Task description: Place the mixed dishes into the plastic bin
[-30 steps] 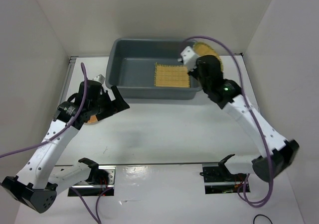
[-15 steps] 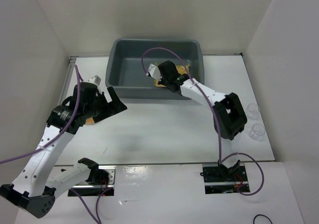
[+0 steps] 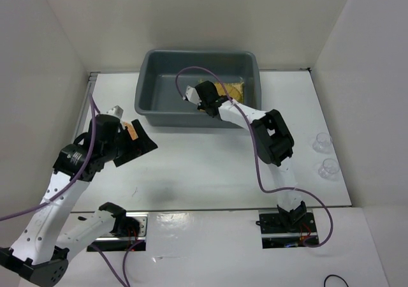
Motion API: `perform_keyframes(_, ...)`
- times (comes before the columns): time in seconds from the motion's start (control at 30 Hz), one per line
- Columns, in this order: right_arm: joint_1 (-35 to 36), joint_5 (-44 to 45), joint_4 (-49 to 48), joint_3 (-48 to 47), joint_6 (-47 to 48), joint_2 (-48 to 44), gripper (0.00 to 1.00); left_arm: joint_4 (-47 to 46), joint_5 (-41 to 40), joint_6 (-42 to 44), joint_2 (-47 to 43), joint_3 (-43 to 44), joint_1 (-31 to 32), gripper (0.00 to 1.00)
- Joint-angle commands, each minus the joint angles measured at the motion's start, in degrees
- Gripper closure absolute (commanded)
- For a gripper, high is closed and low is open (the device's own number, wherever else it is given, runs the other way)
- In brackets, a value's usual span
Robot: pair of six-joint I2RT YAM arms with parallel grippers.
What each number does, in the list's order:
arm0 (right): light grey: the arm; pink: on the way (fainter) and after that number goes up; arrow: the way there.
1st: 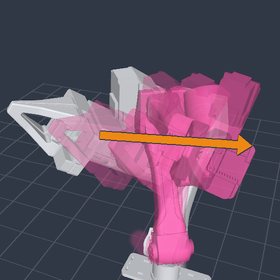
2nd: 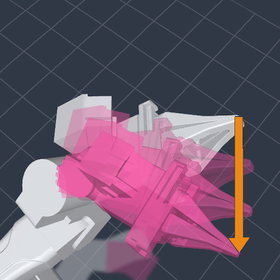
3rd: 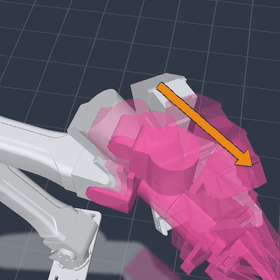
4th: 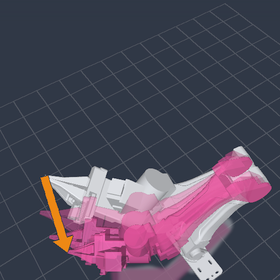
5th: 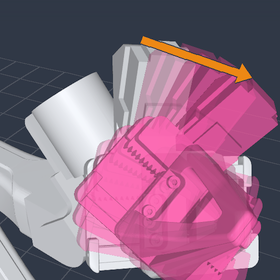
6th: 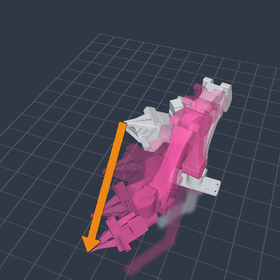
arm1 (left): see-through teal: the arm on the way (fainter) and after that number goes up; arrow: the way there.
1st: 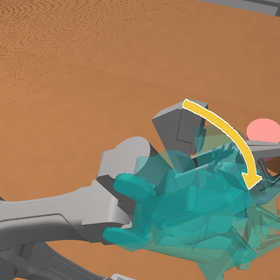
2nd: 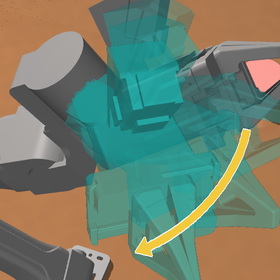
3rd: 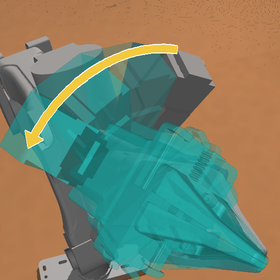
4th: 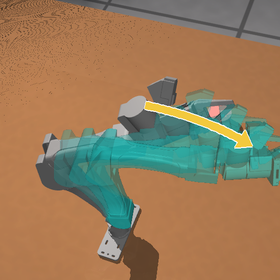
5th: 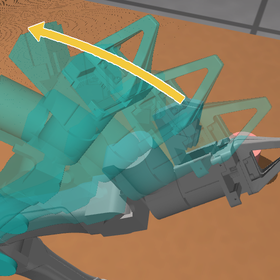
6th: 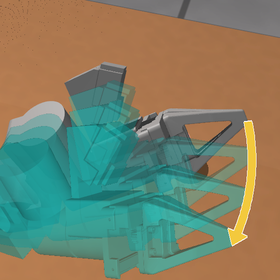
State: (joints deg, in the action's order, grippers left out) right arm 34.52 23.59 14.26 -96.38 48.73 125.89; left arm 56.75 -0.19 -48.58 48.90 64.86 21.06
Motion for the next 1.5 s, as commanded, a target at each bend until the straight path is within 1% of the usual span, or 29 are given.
perform_keyframes(0.0,0.0,2.2,-2.1,-0.8,0.6,0.8,1.00,1.3,-1.0,-1.7,-1.5,-1.5,-0.3,0.00)
perform_keyframes(0.1,0.0,3.5,-3.9,1.0,0.6,0.8,0.90,0.8,-1.0,-2.2,-2.1,-2.6,-0.3,0.00)
perform_keyframes(0.13,0.0,3.5,-3.9,1.0,0.1,0.8,0.74,0.8,-1.0,-2.2,-2.1,-2.6,-0.3,0.00)
perform_keyframes(0.17,0.0,3.0,-3.9,1.5,0.0,0.8,0.68,0.8,-1.0,-2.2,-2.1,-2.6,-0.3,0.00)
perform_keyframes(0.2,0.0,2.9,-3.9,1.5,-0.6,-0.7,0.64,0.8,-1.7,-2.2,-2.1,-2.6,-0.3,0.00)
perform_keyframes(0.23,0.0,2.2,-3.2,1.5,-0.7,-1.4,0.54,1.3,-2.2,-2.2,-1.5,-2.6,-0.3,0.00)
perform_keyframes(0.33,0.0,0.8,-2.0,0.9,-3.9,-5.9,0.33,2.0,-3.6,-2.2,-1.0,-2.6,-0.8,0.00)
perform_keyframes(0.37,0.0,-0.7,-0.8,-0.4,-4.9,-7.5,0.21,2.0,-4.1,-2.7,-1.0,-2.1,-0.8,0.00)
perform_keyframes(0.47,0.5,-2.7,2.7,-3.5,-10.4,-14.3,0.06,1.4,-6.1,-2.2,-0.5,-1.0,-2.2,0.00)
perform_keyframes(0.5,1.1,-3.3,4.2,-4.4,-11.9,-16.0,0.04,1.4,-6.1,-2.2,0.3,-0.4,-2.9,0.00)
perform_keyframes(0.53,1.1,-3.8,5.7,-5.0,-15.0,-19.7,0.02,1.4,-7.0,-2.2,1.3,0.4,-4.3,0.00)
perform_keyframes(0.6,1.7,-7.0,10.2,-4.0,-18.0,-24.1,0.02,-0.5,-6.2,-0.5,2.8,2.7,-6.6,0.00)
perform_keyframes(0.63,2.4,-8.6,11.6,-2.3,-20.3,-26.6,0.02,-1.6,-5.1,0.7,4.4,3.2,-9.5,0.00)
perform_keyframes(0.7,3.5,-11.9,13.9,7.4,-21.7,-35.7,0.02,-4.4,-0.3,3.3,6.5,3.3,-13.3,0.00)
perform_keyframes(0.73,5.9,-11.9,13.9,18.0,-21.7,-43.5,0.02,-5.1,1.3,3.3,8.7,2.7,-17.9,0.00)
perform_keyframes(0.8,9.5,-8.8,9.2,30.0,-20.1,-52.7,0.02,-6.6,6.0,3.3,10.3,0.6,-23.4,0.00)
perform_keyframes(0.83,10.2,-9.4,9.2,38.5,-20.1,-56.8,0.02,-9.0,7.7,4.4,10.3,-2.8,-29.0,0.00)
perform_keyframes(0.87,10.2,-9.4,10.0,41.3,-20.6,-62.4,0.02,-10.0,9.2,4.9,10.3,-4.5,-32.0,0.00)
perform_keyframes(0.9,9.2,-8.7,11.6,43.5,-20.6,-64.3,0.02,-10.9,11.9,7.0,10.3,-5.9,-34.8,0.00)
perform_keyframes(0.97,6.4,-6.7,11.7,48.4,-21.1,-69.2,0.02,-12.5,12.0,8.4,12.5,-6.7,-36.2,0.00)
perform_keyframes(1.03,6.4,-6.7,10.9,51.5,-21.1,-73.2,0.02,-16.0,14.9,9.1,14.3,-8.5,-37.0,0.00)
perform_keyframes(1.07,6.4,-8.3,10.9,52.2,-21.7,-77.9,0.02,-17.1,15.8,9.1,15.0,-9.3,-38.7,0.00)
perform_keyframes(1.13,6.4,-10.9,7.4,55.5,-22.8,-83.3,0.02,-20.8,19.1,8.5,15.0,-11.1,-39.3,0.00)
perform_keyframes(1.2,6.4,-13.1,4.6,58.3,-24.1,-90.0,0.02,-22.3,19.7,7.5,15.0,-12.2,-39.3,0.00)
perform_keyframes(1.23,7.0,-13.7,4.0,60.1,-23.2,-90.9,0.02,-22.8,19.7,5.7,15.0,-14.0,-39.3,0.00)
perform_keyframes(1.3,8.4,-9.8,4.0,60.2,-23.2,-88.9,0.02,-23.4,17.7,2.6,13.6,-17.1,-41.3,0.00)
perform_keyframes(1.37,8.4,-9.2,6.4,59.0,-23.8,-86.7,0.02,-23.4,16.5,-1.9,13.1,-20.2,-42.4,0.00)
perform_keyframes(1.43,8.4,-9.7,8.1,57.7,-25.0,-85.9,0.02,-23.9,16.5,-3.4,13.1,-22.9,-44.1,0.00)
perform_keyframes(1.47,8.4,-8.0,9.9,57.7,-25.7,-86.4,0.02,-23.9,15.8,-4.1,14.5,-22.9,-44.7,0.00)
